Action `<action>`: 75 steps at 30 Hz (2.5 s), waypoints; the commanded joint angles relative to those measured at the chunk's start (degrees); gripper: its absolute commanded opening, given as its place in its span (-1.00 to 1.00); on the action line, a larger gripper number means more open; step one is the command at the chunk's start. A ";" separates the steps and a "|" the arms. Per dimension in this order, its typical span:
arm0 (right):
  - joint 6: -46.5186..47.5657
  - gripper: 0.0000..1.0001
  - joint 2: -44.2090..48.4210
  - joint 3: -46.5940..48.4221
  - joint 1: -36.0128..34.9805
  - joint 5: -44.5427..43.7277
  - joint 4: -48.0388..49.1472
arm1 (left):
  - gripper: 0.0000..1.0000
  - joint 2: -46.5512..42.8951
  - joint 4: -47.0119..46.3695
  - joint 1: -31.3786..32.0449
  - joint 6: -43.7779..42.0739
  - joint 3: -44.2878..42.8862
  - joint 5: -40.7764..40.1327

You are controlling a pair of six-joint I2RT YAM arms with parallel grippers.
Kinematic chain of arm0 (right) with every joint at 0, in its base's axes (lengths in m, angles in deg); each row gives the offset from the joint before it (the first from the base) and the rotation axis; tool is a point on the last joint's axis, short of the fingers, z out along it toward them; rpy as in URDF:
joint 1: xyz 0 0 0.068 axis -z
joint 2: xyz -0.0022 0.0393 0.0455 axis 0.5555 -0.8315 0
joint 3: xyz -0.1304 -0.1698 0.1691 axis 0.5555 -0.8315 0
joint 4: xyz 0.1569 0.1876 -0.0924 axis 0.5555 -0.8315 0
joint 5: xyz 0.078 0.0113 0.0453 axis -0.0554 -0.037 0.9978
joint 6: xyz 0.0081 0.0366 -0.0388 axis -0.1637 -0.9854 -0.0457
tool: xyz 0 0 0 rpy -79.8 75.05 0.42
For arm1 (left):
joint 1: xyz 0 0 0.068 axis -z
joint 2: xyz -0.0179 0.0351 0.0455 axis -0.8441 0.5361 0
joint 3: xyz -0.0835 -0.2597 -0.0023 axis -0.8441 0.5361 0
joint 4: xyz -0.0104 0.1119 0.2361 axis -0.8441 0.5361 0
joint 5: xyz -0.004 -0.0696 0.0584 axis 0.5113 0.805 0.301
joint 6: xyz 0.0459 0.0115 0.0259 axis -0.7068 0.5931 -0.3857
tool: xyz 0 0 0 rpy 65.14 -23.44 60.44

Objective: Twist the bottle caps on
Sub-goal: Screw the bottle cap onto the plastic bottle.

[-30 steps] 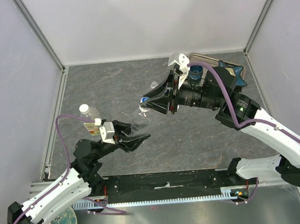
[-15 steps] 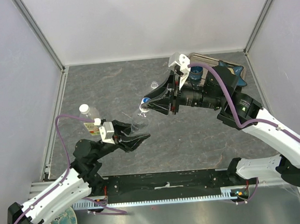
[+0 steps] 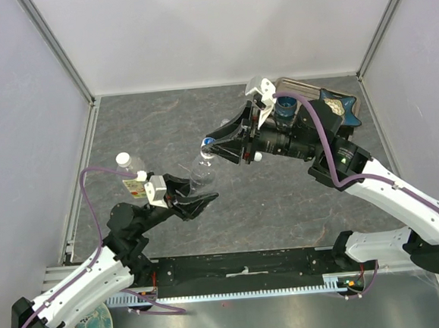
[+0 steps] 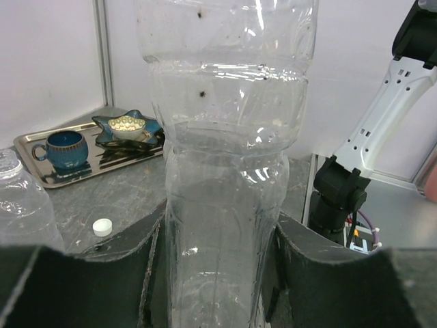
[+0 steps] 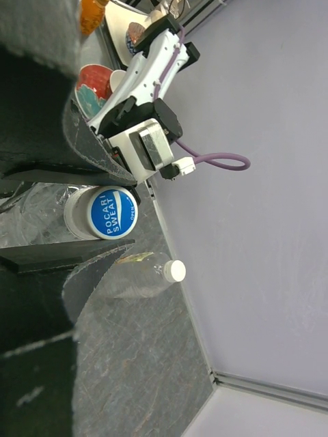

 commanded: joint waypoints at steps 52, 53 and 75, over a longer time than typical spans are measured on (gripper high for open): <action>-9.09 -0.82 -0.37 -16.05 -6.42 -17.45 3.37 | -0.90 1.23 -2.22 -2.13 -3.80 -5.25 -16.28; -9.79 -0.84 -0.72 -16.05 -7.12 -18.61 3.29 | -0.90 1.23 -2.48 -2.22 -4.24 -5.34 -16.54; -9.09 -0.85 -14.87 -4.02 -28.22 -66.68 -4.35 | -0.96 2.02 -4.42 -3.36 -8.64 -3.76 -22.35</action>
